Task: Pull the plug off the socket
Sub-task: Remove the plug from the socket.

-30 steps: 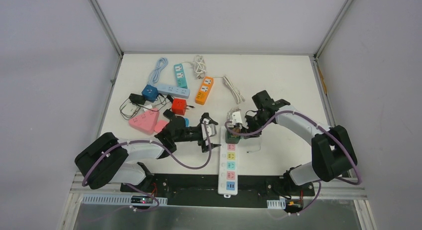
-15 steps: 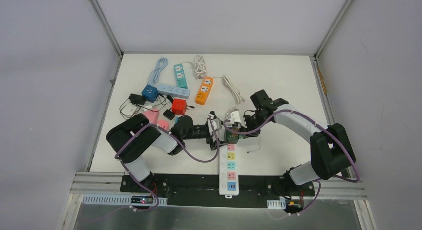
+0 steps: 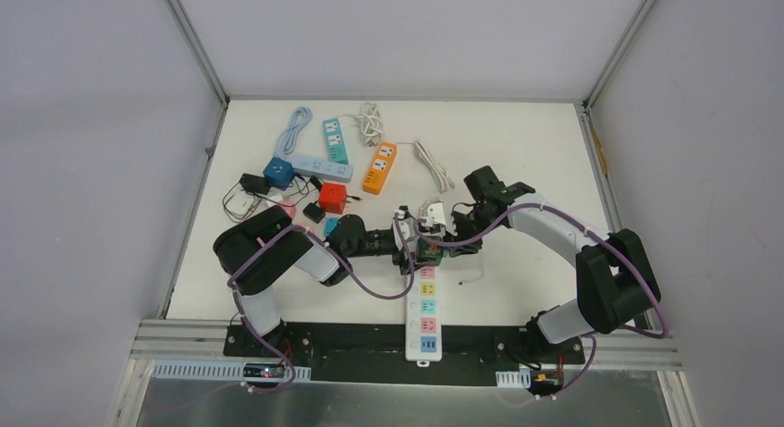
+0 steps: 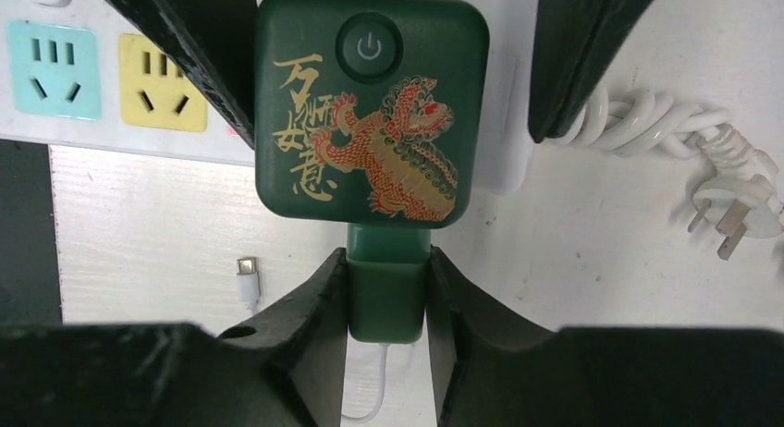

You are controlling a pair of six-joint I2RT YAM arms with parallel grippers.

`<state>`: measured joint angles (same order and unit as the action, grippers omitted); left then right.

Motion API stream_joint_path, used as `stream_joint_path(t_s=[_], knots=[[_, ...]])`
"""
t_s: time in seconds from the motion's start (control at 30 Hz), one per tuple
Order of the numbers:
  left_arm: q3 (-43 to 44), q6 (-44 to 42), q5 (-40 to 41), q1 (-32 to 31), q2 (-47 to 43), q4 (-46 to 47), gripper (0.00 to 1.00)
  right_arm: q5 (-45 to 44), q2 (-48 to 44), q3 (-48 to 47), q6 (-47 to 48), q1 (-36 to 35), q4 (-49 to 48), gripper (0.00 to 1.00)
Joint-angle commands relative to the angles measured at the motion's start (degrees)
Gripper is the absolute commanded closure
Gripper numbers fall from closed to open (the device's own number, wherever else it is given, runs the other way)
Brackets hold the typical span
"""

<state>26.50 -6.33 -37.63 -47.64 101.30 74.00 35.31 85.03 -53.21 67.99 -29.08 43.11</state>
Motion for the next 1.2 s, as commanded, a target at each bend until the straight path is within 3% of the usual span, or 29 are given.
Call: stream_joint_path(t_s=[0.0,0.07,0.13,0.23,0.37,0.43,0.53,0.83,1.0,1.17], knots=[[1.8,0.3,-0.4,-0.3,1.7,3.7,0.2,0.0,-0.3,-0.9,-1.9,0.1,-3.4,1.0],[1.9,-0.9,-0.7,-0.3,2.3,3.2,0.21,-0.4,-0.3,-0.9,-2.4,0.2,-3.8,1.0],[2.2,-1.7,-1.5,-0.1,2.5,2.9,0.31,-0.7,-0.3,-0.8,-2.9,0.2,-4.4,0.96],[2.9,-1.9,-2.1,0.1,2.5,1.6,0.63,-0.8,-0.2,-0.7,-3.8,0.3,-4.9,0.82],[3.4,-3.0,-2.5,0.7,2.5,0.0,0.89,0.2,-0.3,-0.1,-5.1,0.9,-5.7,0.54],[3.5,-3.4,-3.4,1.2,2.6,-0.6,0.97,0.7,-0.7,0.8,-5.7,1.5,-7.1,0.42],[3.6,-3.7,-4.7,2.0,3.0,-1.0,1.0,0.5,-0.9,2.0,-5.2,1.7,-8.6,0.36],[3.9,-3.6,-7.4,3.9,4.2,-1.0,1.0,-0.4,0.7,4.3,-4.2,1.1,-13.2,0.4],[3.6,-3.2,-7.2,4.2,5.7,0.6,1.0,0.6,-0.1,6.1,-3.7,-0.2,-15.4,0.52],[2.7,-3.1,-7.1,5.0,6.3,1.9,1.0,-1.6,1.1,4.8,-3.6,-0.3,-14.1,0.71]])
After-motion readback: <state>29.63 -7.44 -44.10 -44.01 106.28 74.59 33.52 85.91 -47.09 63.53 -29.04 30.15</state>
